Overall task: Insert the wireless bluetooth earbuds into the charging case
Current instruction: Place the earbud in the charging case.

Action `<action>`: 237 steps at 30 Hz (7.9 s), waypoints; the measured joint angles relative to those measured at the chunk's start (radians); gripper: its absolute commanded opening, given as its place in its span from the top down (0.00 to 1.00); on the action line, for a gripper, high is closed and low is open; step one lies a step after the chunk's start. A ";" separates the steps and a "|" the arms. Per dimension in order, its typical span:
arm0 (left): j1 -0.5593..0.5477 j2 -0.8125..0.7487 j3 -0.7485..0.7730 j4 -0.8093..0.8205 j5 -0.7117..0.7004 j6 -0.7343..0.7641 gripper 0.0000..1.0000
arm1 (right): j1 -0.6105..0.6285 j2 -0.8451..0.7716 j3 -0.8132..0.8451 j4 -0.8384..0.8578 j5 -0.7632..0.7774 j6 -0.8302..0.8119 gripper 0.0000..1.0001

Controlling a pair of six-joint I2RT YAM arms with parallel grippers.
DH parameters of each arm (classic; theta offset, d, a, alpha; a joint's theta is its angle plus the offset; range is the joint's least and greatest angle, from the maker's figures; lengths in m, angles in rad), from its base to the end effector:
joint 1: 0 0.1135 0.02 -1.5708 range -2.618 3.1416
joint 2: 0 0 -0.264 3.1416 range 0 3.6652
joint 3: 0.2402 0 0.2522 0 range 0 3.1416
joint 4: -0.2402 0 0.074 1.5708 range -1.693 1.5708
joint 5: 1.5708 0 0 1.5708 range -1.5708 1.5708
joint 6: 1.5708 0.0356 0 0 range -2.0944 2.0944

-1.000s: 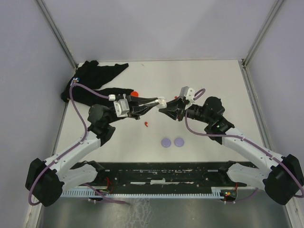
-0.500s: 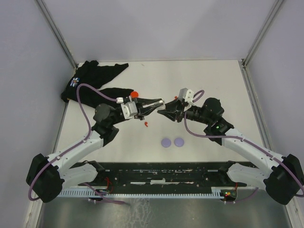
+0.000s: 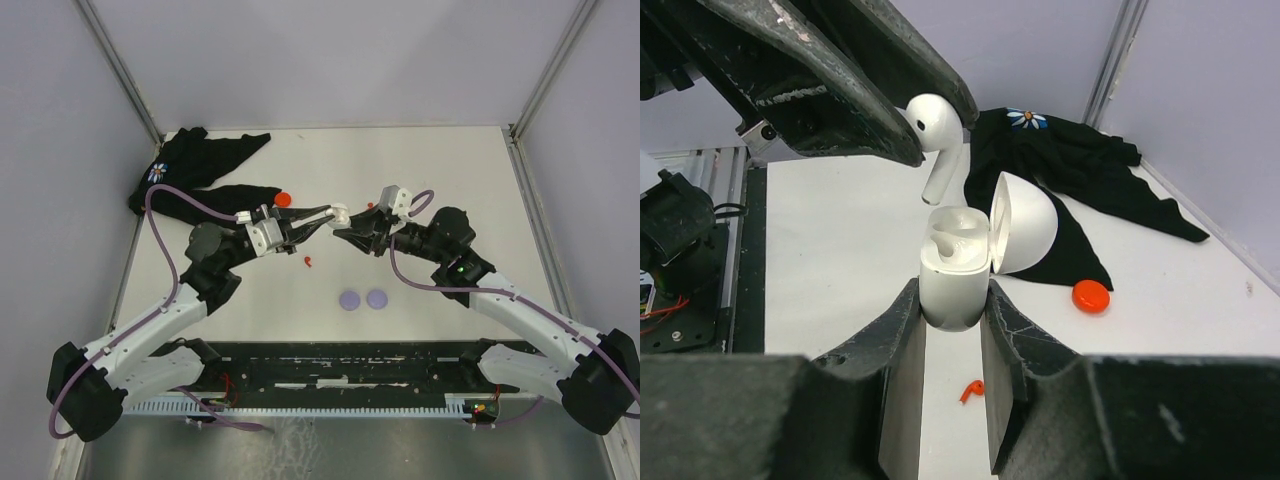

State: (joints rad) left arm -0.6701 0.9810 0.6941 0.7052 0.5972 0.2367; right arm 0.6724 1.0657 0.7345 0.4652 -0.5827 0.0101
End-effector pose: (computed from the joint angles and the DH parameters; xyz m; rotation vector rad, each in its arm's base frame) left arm 0.1597 -0.1521 0.3631 0.9838 0.7875 -0.7192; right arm 0.1804 0.1687 0.3355 -0.9430 1.2110 0.9660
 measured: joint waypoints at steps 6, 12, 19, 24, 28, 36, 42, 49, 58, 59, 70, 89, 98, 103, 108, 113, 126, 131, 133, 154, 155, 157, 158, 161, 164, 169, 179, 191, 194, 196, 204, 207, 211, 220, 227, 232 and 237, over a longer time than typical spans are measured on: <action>0.000 -0.002 -0.004 -0.025 -0.003 0.006 0.92 | 0.001 -0.002 0.000 0.000 0.001 0.000 0.98; 0.000 0.004 -0.008 -0.022 -0.004 0.006 0.92 | 0.002 -0.002 0.000 -0.003 0.000 0.001 0.98; 0.000 0.021 -0.010 -0.014 -0.004 0.006 0.91 | 0.002 -0.006 -0.004 -0.005 0.003 0.001 0.98; 0.000 0.021 -0.015 -0.010 -0.003 0.006 0.88 | 0.002 -0.006 -0.006 -0.008 0.010 0.003 0.98; 0.000 0.020 -0.023 -0.002 -0.001 0.005 0.87 | 0.002 -0.010 -0.014 -0.003 0.020 0.004 0.98; -0.002 0.016 -0.040 0.004 0.006 -0.013 0.79 | 0.005 -0.012 -0.021 0.011 0.045 0.013 0.98; -0.002 0.013 -0.047 0.003 0.005 -0.019 0.65 | 0.005 -0.012 -0.022 0.023 0.046 0.018 0.98; -0.006 0.013 -0.047 -0.028 -0.053 -0.065 0.51 | 0.004 -0.012 -0.022 0.049 0.053 0.019 0.98; -0.005 0.008 -0.046 -0.082 -0.165 -0.106 0.40 | 0.004 -0.008 -0.022 0.051 0.053 0.016 0.98; -0.005 0.006 -0.046 -0.086 -0.170 -0.109 0.39 | 0.004 -0.007 -0.022 0.051 0.053 0.015 0.98; -0.003 -0.005 -0.006 -0.113 -0.178 -0.196 0.33 | 0.005 -0.003 -0.022 0.050 0.053 0.015 0.98; 0.013 -0.023 -0.003 -0.150 -0.274 -0.264 0.32 | 0.005 -0.024 -0.022 0.030 0.053 0.011 0.98; 0.022 -0.023 -0.002 -0.175 -0.272 -0.286 0.30 | 0.005 -0.031 -0.025 0.007 0.059 0.008 0.98; 0.023 -0.023 0.027 -0.241 -0.252 -0.289 0.32 | 0.005 -0.031 -0.028 -0.013 0.076 0.002 0.98; 0.023 -0.023 0.137 -0.402 -0.259 -0.332 0.33 | 0.005 -0.031 -0.029 -0.035 0.109 -0.016 0.98; 0.023 0.010 0.339 -0.638 -0.287 -0.444 0.42 | 0.005 -0.031 -0.033 -0.072 0.140 -0.069 0.98; 0.024 0.226 0.520 -1.000 -0.222 -0.719 0.60 | 0.005 -0.019 -0.032 -0.191 0.155 -0.237 0.98; 0.024 0.238 0.525 -1.044 -0.200 -0.750 0.64 | 0.005 -0.018 -0.032 -0.212 0.157 -0.261 0.98; 0.024 0.238 0.525 -1.048 -0.195 -0.763 0.64 | 0.005 -0.018 -0.031 -0.214 0.157 -0.264 0.98; 0.027 0.292 0.525 -1.053 -0.188 -0.785 0.65 | 0.002 0.010 -0.024 -0.214 0.148 -0.254 0.98; 0.027 0.295 0.525 -1.055 -0.188 -0.785 0.65 | 0.002 0.011 -0.024 -0.214 0.148 -0.251 0.98; 0.029 0.299 0.525 -1.059 -0.191 -0.785 0.65 | 0.002 0.013 -0.024 -0.217 0.148 -0.250 0.98; 0.029 0.301 0.525 -1.064 -0.195 -0.785 0.65 | 0.002 0.014 -0.024 -0.217 0.148 -0.250 0.98; 0.029 0.308 0.525 -1.086 -0.204 -0.785 0.65 | 0.002 0.016 -0.023 -0.212 0.144 -0.248 0.98; 0.029 0.314 0.525 -1.098 -0.212 -0.785 0.65 | 0.002 0.017 -0.021 -0.212 0.143 -0.243 0.98; 0.029 0.314 0.525 -1.100 -0.210 -0.785 0.69 | 0.002 0.018 -0.021 -0.212 0.140 -0.239 0.98; 0.028 0.315 0.525 -1.091 -0.192 -0.785 0.70 | 0.002 0.023 -0.021 -0.212 0.139 -0.230 0.98; 0.021 0.323 0.538 -1.107 -0.211 -0.780 0.87 | 0.000 0.029 -0.021 -0.212 0.142 -0.224 0.98; 0.014 0.323 0.554 -1.130 -0.227 -0.762 0.89 | 0.001 0.029 -0.021 -0.207 0.142 -0.225 0.98; 0.011 0.323 0.565 -1.144 -0.235 -0.744 0.90 | 0.002 0.029 -0.022 -0.200 0.142 -0.226 0.98; 0.008 0.318 0.614 -1.207 -0.252 -0.692 0.91 | 0.002 0.029 -0.025 -0.177 0.143 -0.228 0.98; 0.013 0.312 0.618 -1.220 -0.251 -0.684 0.91 | 0.002 0.029 -0.031 -0.175 0.144 -0.228 0.98; 0.019 0.304 0.622 -1.233 -0.248 -0.684 0.91 | 0.002 0.029 -0.041 -0.174 0.145 -0.228 0.98; 0.035 0.278 0.622 -1.247 -0.235 -0.683 0.91 | 0.002 0.029 -0.045 -0.172 0.148 -0.227 0.98; 0.035 0.238 0.613 -1.184 -0.201 -0.684 0.91 | 0.002 0.029 -0.045 -0.166 0.148 -0.221 0.98; 0.035 0.236 0.586 -1.125 -0.171 -0.684 0.91 | 0.002 0.029 -0.045 -0.159 0.148 -0.216 0.98; 0.035 0.237 0.565 -1.104 -0.168 -0.684 0.91 | 0.002 0.028 -0.045 -0.159 0.148 -0.215 0.98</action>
State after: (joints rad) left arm -0.6350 1.2175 1.2587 -0.3985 0.4290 -0.4473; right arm 0.6743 1.0939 0.6895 0.3065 -0.4351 -0.2050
